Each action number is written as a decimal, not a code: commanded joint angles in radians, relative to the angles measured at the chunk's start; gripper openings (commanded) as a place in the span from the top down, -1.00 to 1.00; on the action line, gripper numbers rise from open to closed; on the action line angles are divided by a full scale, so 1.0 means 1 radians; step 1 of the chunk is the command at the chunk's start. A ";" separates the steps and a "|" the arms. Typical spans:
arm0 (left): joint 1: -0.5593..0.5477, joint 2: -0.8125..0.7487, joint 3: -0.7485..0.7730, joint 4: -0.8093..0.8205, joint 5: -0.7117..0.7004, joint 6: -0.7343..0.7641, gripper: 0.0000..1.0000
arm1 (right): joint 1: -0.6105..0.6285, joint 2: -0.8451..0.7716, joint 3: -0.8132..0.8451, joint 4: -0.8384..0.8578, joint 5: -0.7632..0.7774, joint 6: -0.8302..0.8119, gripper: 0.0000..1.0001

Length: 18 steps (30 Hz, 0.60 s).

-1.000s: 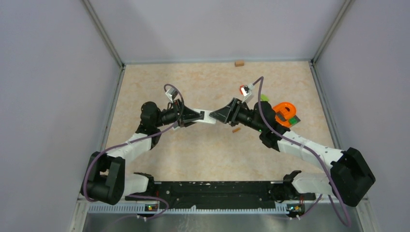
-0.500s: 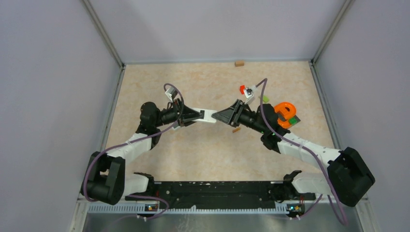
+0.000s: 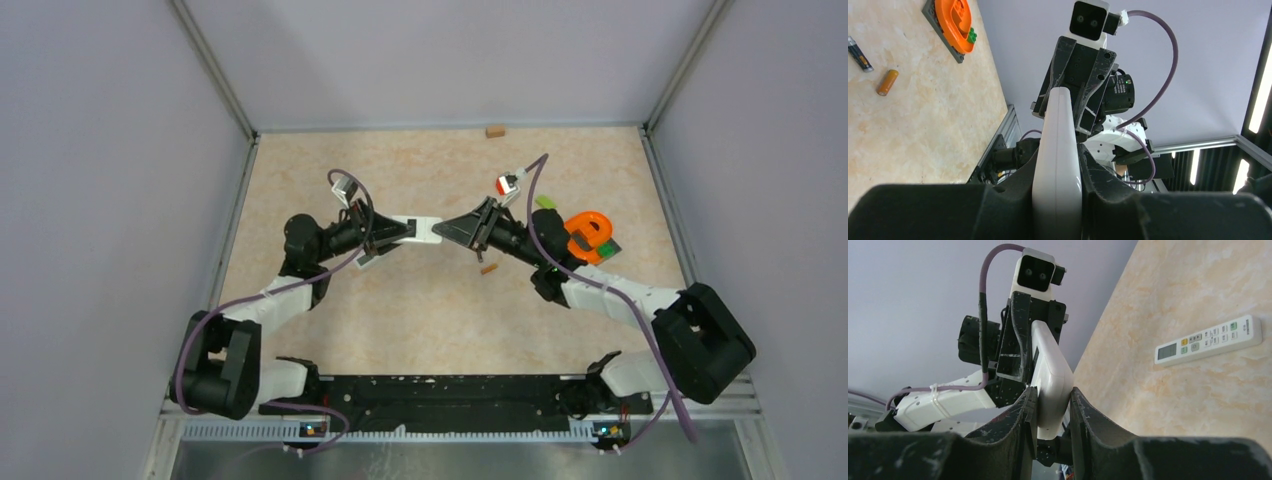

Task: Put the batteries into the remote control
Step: Load the battery cover into the remote control.

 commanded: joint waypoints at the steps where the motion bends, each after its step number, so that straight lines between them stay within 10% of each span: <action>1: -0.060 0.002 0.036 0.218 0.051 -0.092 1.00 | 0.047 0.088 0.069 -0.022 -0.081 -0.076 0.56; 10: -0.118 -0.026 0.077 0.016 0.059 0.085 1.00 | 0.077 0.131 0.152 -0.124 -0.093 -0.139 0.47; 18: -0.079 -0.091 0.167 -0.427 0.027 0.407 1.00 | 0.012 -0.034 0.151 -0.268 -0.061 -0.300 -0.07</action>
